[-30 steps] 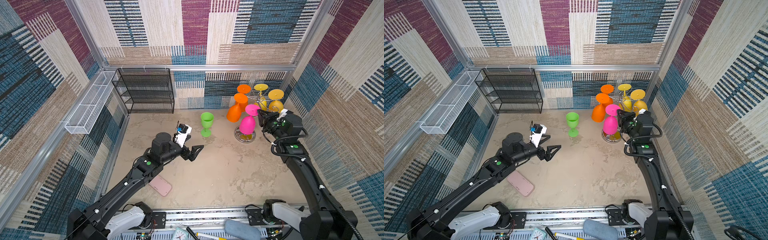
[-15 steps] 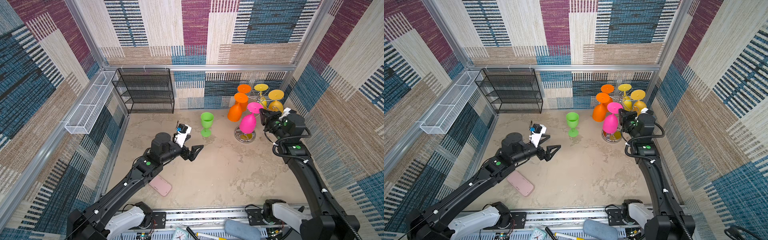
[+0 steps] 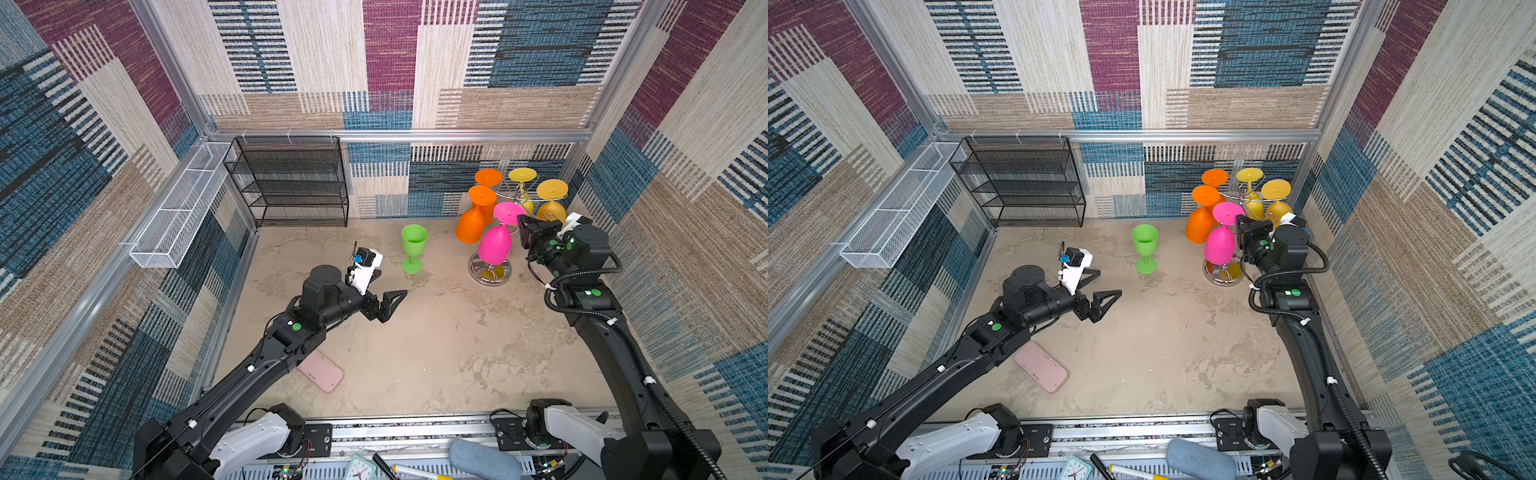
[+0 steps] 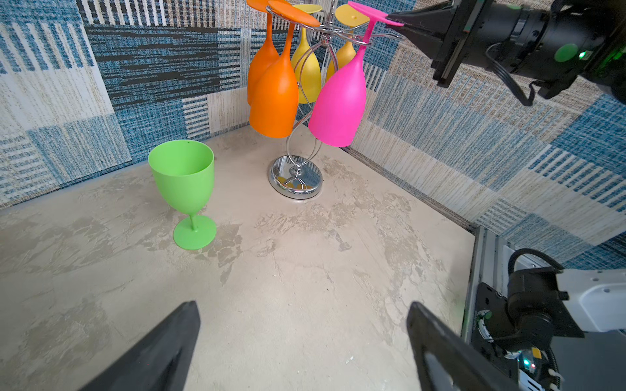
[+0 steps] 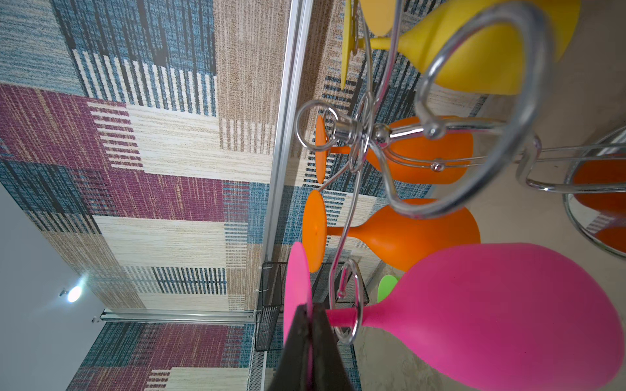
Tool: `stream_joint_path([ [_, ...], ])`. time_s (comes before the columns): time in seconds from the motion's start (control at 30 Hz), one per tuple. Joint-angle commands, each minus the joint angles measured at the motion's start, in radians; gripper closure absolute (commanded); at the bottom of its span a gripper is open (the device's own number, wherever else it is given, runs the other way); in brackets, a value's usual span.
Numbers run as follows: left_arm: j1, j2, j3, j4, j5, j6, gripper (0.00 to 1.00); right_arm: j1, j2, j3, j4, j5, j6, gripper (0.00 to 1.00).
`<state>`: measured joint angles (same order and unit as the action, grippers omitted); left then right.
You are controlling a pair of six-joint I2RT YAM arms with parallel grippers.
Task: Take the wine glass off the wine glass rack
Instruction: Pick up the wine glass from the wine glass rack.
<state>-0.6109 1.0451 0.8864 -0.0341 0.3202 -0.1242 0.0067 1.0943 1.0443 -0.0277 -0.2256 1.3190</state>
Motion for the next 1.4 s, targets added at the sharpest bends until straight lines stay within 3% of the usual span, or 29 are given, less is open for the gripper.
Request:
stream_joint_path([
  [0.0, 0.0, 0.001, 0.003, 0.018, 0.009, 0.007, 0.02, 0.014, 0.008, 0.011, 0.002, 0.003, -0.017, 0.95],
  [0.47, -0.001, -0.002, 0.002, 0.019, 0.021, 0.014, 0.02, 0.045, 0.042, 0.037, 0.014, 0.016, -0.028, 0.95],
  [1.37, 0.0, -0.005, 0.002, 0.018, 0.022, 0.014, 0.02, 0.049, 0.08, 0.094, -0.004, 0.181, -0.06, 0.95],
])
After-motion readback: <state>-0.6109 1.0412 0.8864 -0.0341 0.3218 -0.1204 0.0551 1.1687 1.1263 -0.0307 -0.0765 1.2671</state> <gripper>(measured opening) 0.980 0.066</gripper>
